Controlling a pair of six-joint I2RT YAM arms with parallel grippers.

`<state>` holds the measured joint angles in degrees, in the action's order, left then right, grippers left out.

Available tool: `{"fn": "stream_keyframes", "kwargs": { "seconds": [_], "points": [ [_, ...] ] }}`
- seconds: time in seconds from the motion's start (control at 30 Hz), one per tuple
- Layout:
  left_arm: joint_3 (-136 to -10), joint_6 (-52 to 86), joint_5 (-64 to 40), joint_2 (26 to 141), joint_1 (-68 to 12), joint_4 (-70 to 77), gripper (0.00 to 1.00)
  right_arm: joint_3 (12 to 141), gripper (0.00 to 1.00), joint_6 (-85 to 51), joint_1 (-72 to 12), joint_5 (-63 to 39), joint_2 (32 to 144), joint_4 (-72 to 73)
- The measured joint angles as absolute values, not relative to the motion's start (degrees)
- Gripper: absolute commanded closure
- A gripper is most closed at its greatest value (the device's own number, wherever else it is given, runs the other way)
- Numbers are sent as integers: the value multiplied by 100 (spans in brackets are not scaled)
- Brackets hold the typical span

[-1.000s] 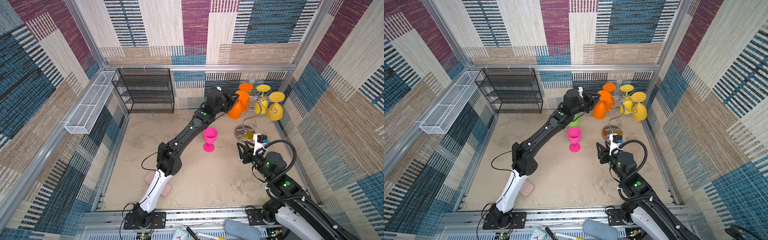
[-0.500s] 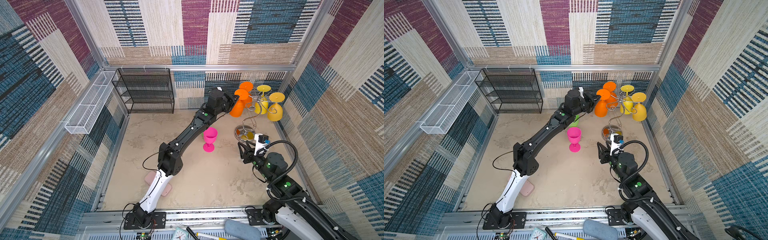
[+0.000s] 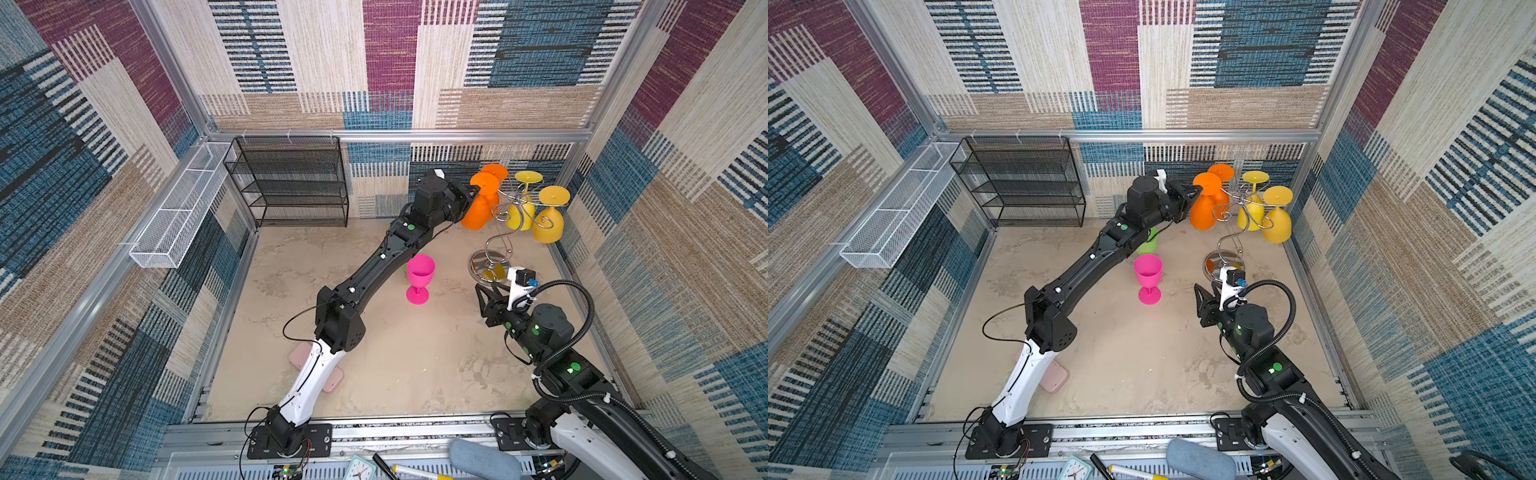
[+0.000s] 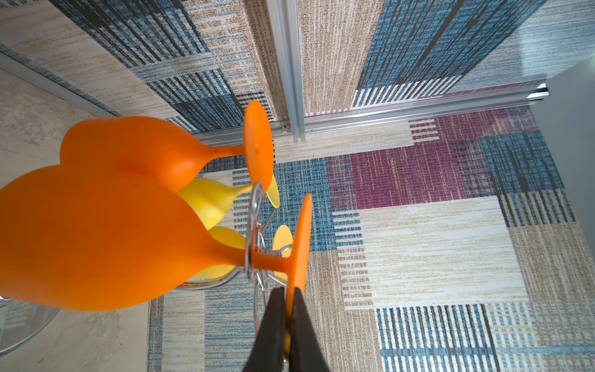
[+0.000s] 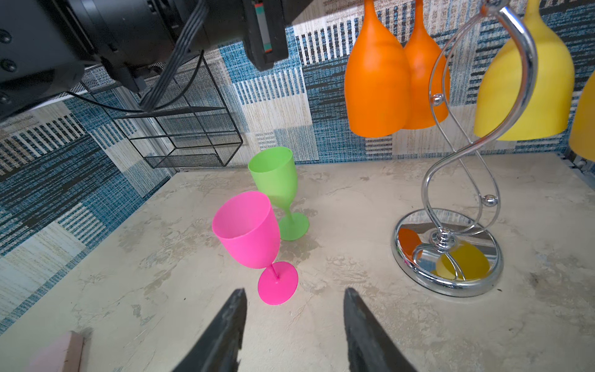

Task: Take the wine glass off the wine glass rack
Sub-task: Pick up the wine glass from the wine glass rack.

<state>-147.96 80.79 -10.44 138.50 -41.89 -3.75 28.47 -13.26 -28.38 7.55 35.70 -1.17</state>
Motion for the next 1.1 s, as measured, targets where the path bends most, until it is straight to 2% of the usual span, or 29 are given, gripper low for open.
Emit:
{"fn": "stream_keyframes", "kwargs": {
  "seconds": [0.63, 1.1],
  "points": [
    [-14899, 7940, -768, 13865, -4051, -432, 100, 2888, 49, -1302, -2838, 749, 3546, -115],
    [-15211, 7905, -749, 14328, -4001, -152, 100, 2888, 49, -1256, -2842, 648, 3573, -73]
  ]
}}
